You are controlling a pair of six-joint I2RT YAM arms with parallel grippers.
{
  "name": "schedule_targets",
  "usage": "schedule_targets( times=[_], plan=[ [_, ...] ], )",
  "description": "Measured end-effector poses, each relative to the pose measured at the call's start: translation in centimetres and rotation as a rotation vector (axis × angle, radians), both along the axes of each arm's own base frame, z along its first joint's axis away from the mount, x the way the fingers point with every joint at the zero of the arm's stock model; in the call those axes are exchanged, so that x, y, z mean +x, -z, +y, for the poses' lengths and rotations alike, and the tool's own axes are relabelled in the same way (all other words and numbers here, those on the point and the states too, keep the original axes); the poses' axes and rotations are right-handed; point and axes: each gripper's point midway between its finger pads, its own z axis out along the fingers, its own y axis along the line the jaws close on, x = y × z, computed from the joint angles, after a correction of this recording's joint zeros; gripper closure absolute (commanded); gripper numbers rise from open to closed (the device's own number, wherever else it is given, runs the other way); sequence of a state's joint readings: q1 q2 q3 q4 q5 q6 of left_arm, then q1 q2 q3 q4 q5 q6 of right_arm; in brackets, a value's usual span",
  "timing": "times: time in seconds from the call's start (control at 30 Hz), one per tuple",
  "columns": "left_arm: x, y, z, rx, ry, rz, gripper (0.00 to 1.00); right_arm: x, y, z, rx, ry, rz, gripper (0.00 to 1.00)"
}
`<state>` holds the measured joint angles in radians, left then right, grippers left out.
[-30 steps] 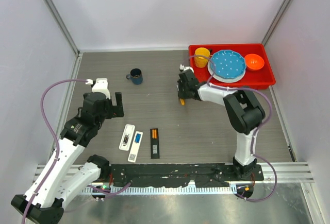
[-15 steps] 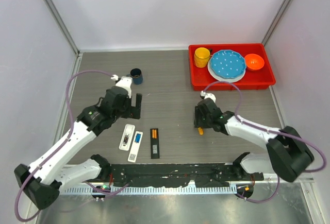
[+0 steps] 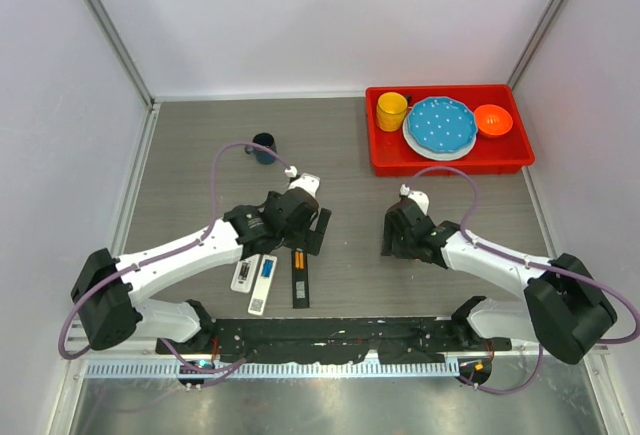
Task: Unload the batteries from the remote control
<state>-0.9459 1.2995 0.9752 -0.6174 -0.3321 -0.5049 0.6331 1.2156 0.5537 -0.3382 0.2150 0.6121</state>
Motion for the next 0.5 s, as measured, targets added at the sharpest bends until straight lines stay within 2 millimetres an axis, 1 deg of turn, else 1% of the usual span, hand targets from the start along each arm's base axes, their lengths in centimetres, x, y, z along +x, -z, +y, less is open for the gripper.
schedule_targets(
  times=[0.07, 0.1, 0.13, 0.23, 0.4, 0.5],
  plan=[
    [0.0, -0.2, -0.3, -0.018, -0.005, -0.005, 0.00, -0.6, 0.7, -0.5, -0.017, 0.022, 0.027, 0.40],
    [0.1, -0.3, -0.5, -0.030, -0.008, -0.011, 0.01, -0.6, 0.9, -0.6, -0.019, 0.031, 0.030, 0.42],
    [0.2, -0.4, -0.6, -0.040, -0.010, -0.016, 0.00, -0.6, 0.8, -0.6, -0.014, 0.034, 0.030, 0.45],
    [0.0, -0.7, -0.5, -0.068, -0.019, -0.029, 0.00, -0.4, 0.9, -0.2, 0.002, 0.034, 0.029, 0.46],
    [-0.3, -0.5, 0.0, -0.086, -0.029, -0.030, 0.00, -1.0, 0.6, 1.4, 0.031, -0.013, 0.026, 0.45],
    [-0.5, 0.1, 0.2, -0.079, -0.033, -0.020, 0.00, -0.5, -0.5, 1.5, 0.042, -0.005, -0.012, 0.43]
  ],
)
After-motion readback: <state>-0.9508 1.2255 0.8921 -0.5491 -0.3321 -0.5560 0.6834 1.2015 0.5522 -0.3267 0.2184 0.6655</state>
